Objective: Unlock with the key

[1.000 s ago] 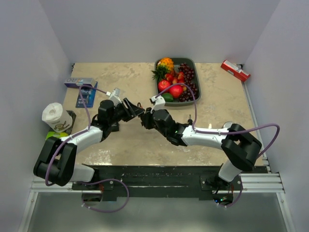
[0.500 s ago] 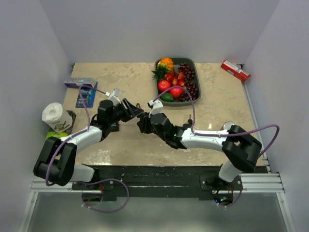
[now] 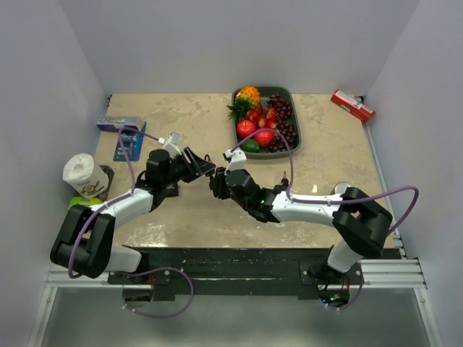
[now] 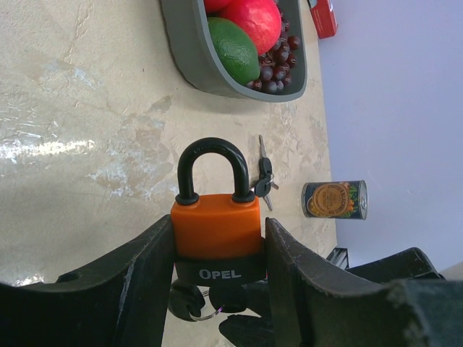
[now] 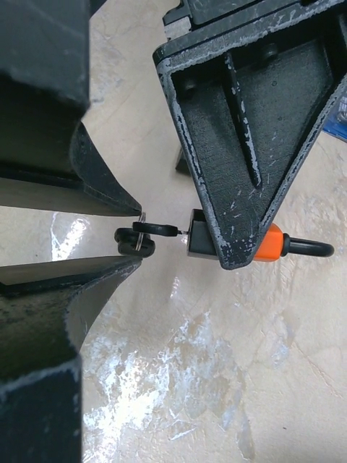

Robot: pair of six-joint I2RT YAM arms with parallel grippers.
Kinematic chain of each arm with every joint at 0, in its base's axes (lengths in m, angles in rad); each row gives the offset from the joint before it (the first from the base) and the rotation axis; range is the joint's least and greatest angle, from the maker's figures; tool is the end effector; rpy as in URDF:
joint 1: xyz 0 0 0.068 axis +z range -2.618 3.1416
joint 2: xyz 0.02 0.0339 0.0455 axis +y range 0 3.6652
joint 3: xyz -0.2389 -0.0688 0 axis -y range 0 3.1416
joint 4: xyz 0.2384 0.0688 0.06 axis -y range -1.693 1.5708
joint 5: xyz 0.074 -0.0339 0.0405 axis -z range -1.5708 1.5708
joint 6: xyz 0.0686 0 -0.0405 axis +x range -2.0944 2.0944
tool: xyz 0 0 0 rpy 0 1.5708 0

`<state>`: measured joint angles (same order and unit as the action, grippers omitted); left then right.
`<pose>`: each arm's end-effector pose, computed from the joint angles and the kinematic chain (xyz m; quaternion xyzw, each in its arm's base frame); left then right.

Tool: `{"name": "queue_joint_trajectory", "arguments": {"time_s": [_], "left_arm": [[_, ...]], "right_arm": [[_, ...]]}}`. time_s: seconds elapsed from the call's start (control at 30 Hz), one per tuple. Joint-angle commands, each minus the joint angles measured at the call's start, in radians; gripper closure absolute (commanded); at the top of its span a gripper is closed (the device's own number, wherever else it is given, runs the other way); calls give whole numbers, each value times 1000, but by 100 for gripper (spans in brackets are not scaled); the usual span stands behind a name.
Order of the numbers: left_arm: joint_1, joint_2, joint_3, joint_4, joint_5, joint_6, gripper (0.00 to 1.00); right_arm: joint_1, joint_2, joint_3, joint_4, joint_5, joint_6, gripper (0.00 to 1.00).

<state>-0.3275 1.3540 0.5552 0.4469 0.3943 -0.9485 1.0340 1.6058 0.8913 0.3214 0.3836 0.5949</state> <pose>0.2820 -0.1237 0.1705 -0.1389 0.7999 -0.4633 0.3552 0.2138 0.3090 0.1887 -0.0745 0.8198 0.2878 0.4895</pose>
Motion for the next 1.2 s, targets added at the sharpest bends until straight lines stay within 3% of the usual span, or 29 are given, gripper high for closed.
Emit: {"name": "queue_joint_trajectory", "arguments": {"time_s": [0.0, 0.67, 0.87, 1.17], "left_arm": [[8, -21, 32, 79, 26, 2, 100], [8, -18, 32, 90, 37, -3, 100], [8, -16, 31, 90, 40, -4, 100], [8, -16, 20, 113, 49, -9, 100]], "right_arm": [[5, -14, 12, 39, 43, -3, 68], [5, 37, 38, 107, 57, -46, 80], [5, 52, 46, 107, 61, -53, 100], [5, 46, 43, 142, 64, -58, 100]]}}
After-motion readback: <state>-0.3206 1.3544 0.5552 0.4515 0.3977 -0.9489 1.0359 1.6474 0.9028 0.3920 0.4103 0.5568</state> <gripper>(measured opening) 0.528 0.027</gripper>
